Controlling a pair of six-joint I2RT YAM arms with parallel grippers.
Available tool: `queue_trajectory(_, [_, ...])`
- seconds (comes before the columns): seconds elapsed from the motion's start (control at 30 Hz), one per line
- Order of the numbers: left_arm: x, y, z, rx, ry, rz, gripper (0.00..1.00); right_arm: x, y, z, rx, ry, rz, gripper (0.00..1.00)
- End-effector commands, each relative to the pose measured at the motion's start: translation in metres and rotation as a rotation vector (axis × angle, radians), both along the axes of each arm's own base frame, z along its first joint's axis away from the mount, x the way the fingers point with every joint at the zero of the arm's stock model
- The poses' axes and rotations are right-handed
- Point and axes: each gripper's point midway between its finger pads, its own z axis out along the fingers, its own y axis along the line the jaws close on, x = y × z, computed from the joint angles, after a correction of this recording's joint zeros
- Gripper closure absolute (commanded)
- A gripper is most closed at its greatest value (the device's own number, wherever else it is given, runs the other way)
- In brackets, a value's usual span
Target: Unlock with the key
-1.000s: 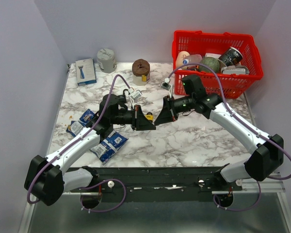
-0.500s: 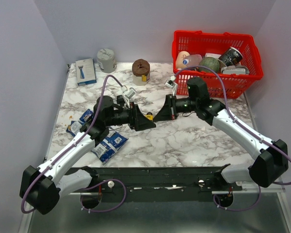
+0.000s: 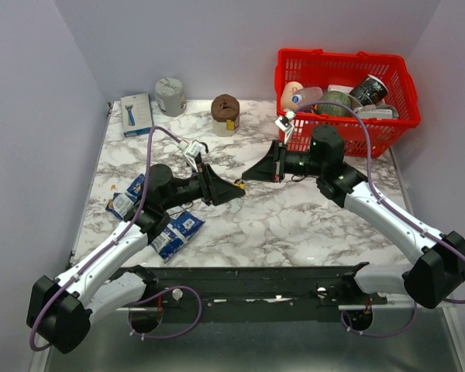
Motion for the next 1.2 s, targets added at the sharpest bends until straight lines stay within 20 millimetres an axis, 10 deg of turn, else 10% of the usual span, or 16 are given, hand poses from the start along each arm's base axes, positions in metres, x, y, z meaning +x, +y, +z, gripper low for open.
queue_trajectory(0.0, [0.007,0.001,0.024,-0.093,-0.031,0.040,0.41,0.002,-0.001,0.010,0.041,-0.024,-0.024,0.99])
queue_trajectory(0.4, [0.015,0.000,0.021,-0.114,0.007,0.067,0.57,-0.001,-0.001,0.008,0.044,-0.022,-0.008,0.99])
queue_trajectory(0.83, [0.023,0.002,0.008,-0.088,0.043,0.114,1.00,-0.003,0.000,-0.002,0.019,-0.003,0.008,0.99])
queue_trajectory(0.9, [0.022,0.003,0.005,-0.073,0.037,0.110,1.00,-0.004,-0.002,-0.004,0.007,0.002,0.002,0.93])
queue_trajectory(1.03, [0.016,0.005,0.000,-0.009,0.010,0.061,1.00,-0.005,-0.006,-0.003,-0.034,-0.046,-0.001,0.48])
queue_trajectory(1.17, [-0.003,0.004,-0.003,0.063,-0.031,-0.075,1.00,-0.010,-0.013,-0.007,-0.124,-0.084,0.029,0.33])
